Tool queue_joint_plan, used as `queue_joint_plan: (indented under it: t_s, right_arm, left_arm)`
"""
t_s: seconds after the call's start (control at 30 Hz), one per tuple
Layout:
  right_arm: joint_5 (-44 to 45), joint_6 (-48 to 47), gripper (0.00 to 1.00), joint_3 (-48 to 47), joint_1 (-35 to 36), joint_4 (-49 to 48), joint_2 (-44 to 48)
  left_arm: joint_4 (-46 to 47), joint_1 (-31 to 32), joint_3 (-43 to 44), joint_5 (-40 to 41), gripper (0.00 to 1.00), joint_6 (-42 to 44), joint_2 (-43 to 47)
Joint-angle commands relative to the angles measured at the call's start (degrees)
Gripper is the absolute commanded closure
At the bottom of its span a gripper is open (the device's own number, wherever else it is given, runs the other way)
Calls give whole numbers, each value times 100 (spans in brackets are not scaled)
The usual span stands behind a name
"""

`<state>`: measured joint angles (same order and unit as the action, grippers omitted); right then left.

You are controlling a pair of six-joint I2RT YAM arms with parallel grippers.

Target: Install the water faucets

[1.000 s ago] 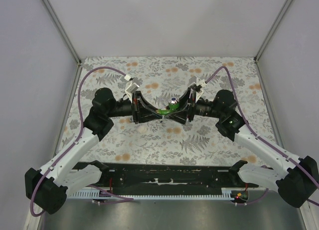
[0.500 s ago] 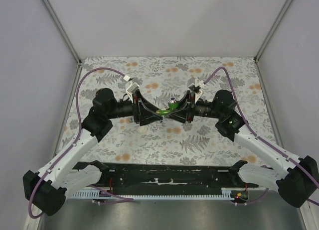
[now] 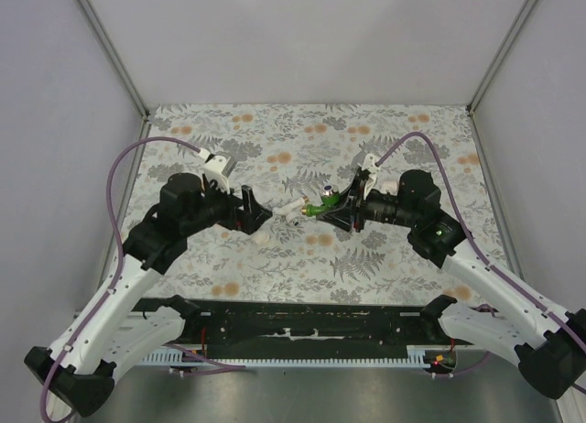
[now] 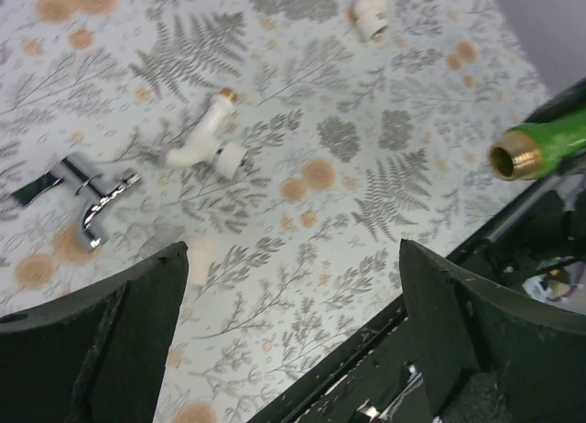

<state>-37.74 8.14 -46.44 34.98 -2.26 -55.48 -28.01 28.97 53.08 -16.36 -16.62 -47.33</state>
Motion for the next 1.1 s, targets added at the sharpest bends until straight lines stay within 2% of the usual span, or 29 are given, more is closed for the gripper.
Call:
queue_joint_plan:
  t_s: [0.0, 0.1, 0.17, 0.23, 0.4, 0.57, 0.63, 0.7, 0.83, 0.97, 1.07]
  right_arm:
    - [161, -375, 100, -235, -27, 384, 64]
    - [109, -366, 100, -208, -27, 358, 38]
    - [91, -357, 100, -191, -27, 332, 11]
    - [73, -348, 100, -182, -27, 314, 20]
    - [144, -454, 100, -112, -44, 349, 81]
    - [266, -445, 100, 73, -97, 279, 134]
    - [433, -384, 100, 274, -141, -150, 230]
    - [574, -296, 100, 450, -202, -441, 310]
    - [785, -59, 97, 775, -273, -897, 380]
    - [1346, 432, 97, 1320, -273, -1723, 556]
    - [1488, 329, 100, 1269, -273, -1297, 661]
  left_arm:
    - [-1118, -5, 220, 916, 0, 475, 22]
    - [-1443, 3, 325, 880, 0, 573, -100]
    - [-1899, -6, 570, 1194, 0, 215, -468]
    - [-2304, 3, 800, 1189, 0, 246, -934]
    - [-1867, 82, 502, 1345, 0, 116, -988]
    - [-2016, 205, 703, 1416, 0, 10, -1567]
    - [-2007, 459, 774, 1609, 0, 1, -1866]
    - [-2050, 723, 897, 2135, 0, 45, -2244]
    - [-2060, 785, 1046, 2461, 1, 28, -2938]
    - [-1963, 794, 1143, 2585, 9, 98, -3606]
    - [-1963, 794, 1257, 2507, 16, 142, -4028]
